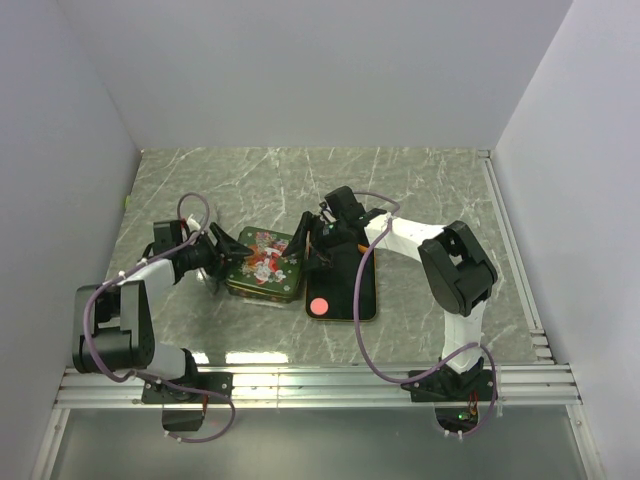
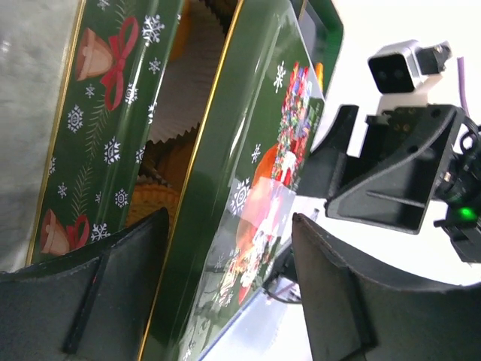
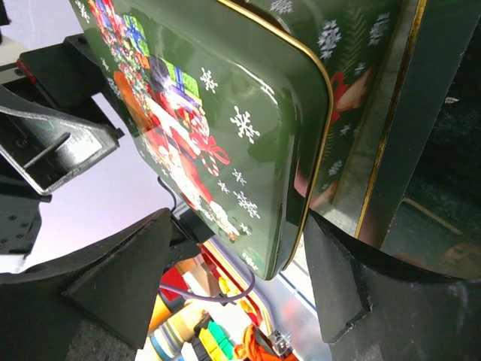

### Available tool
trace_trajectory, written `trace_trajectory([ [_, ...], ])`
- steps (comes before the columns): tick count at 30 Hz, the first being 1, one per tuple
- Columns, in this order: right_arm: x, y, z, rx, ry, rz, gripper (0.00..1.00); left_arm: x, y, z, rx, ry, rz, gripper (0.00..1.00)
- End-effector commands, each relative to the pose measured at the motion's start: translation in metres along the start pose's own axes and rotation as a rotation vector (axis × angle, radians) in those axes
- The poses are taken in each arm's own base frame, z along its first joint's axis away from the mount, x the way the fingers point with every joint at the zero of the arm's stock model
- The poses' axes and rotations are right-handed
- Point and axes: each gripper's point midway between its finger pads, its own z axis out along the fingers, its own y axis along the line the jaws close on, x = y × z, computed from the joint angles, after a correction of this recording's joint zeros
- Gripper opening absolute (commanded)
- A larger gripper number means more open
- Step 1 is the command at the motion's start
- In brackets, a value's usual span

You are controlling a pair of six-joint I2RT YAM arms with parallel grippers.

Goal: Pack the cookies

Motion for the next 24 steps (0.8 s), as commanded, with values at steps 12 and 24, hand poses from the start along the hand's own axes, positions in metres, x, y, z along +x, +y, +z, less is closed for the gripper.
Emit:
trace_trajectory([
  [12, -0.006, 0.018, -0.001, -0.027, -0.015, -0.035, 0.77, -0.016, 0.024, -0.012, -0.202, -0.085, 0.019, 0.77],
  [24, -0.008, 0.021, 0.004, -0.032, -0.015, -0.029, 0.76, -0.046, 0.01, -0.041, -0.342, -0.201, 0.101, 0.75],
])
